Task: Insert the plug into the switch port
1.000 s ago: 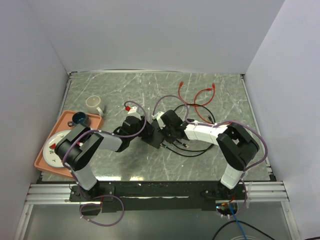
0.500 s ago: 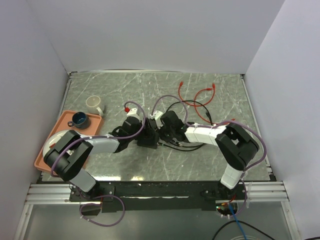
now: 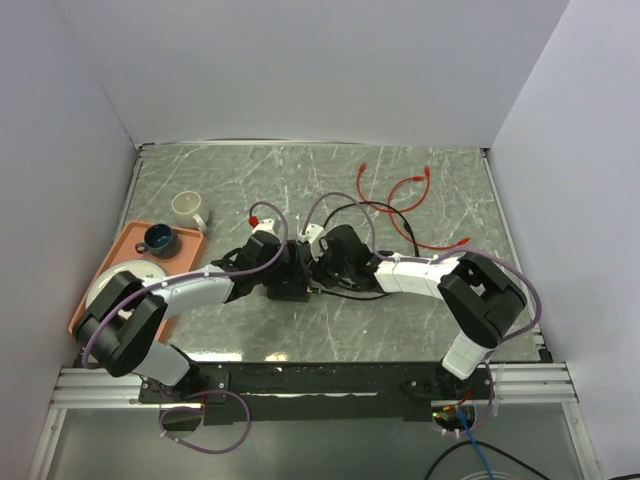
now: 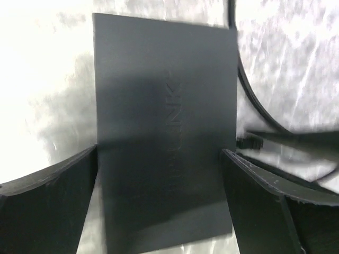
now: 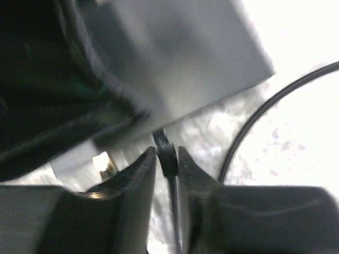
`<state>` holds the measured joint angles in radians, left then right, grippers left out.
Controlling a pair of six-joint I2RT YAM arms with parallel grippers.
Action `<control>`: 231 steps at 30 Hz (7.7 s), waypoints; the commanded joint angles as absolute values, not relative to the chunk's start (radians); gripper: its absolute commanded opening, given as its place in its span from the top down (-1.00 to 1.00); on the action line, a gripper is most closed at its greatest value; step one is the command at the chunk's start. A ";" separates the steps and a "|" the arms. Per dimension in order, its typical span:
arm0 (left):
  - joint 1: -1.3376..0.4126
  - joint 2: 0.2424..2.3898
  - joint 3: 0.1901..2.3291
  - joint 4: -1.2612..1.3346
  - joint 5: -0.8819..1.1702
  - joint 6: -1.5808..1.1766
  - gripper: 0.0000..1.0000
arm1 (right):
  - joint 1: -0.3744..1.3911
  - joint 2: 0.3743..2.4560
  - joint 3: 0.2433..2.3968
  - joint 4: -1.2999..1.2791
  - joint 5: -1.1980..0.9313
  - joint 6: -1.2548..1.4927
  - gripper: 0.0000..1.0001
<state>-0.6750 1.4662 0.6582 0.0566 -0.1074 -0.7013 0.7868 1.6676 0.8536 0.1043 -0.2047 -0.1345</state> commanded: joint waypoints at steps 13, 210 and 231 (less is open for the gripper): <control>-0.584 1.324 0.801 -0.206 0.003 -0.617 -0.93 | 0.795 1.491 0.839 0.388 -0.117 -0.137 -0.27; -0.534 0.902 0.612 0.293 0.293 -0.963 0.98 | 0.907 1.153 0.801 0.347 -0.140 0.227 -0.32; -0.537 0.913 0.673 0.203 0.278 -0.942 0.98 | 1.008 1.347 1.020 0.216 0.123 0.187 0.11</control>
<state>-0.5217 0.9329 0.6144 0.1955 0.2382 -0.9363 1.0042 1.3163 0.9516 0.1997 0.0860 0.1982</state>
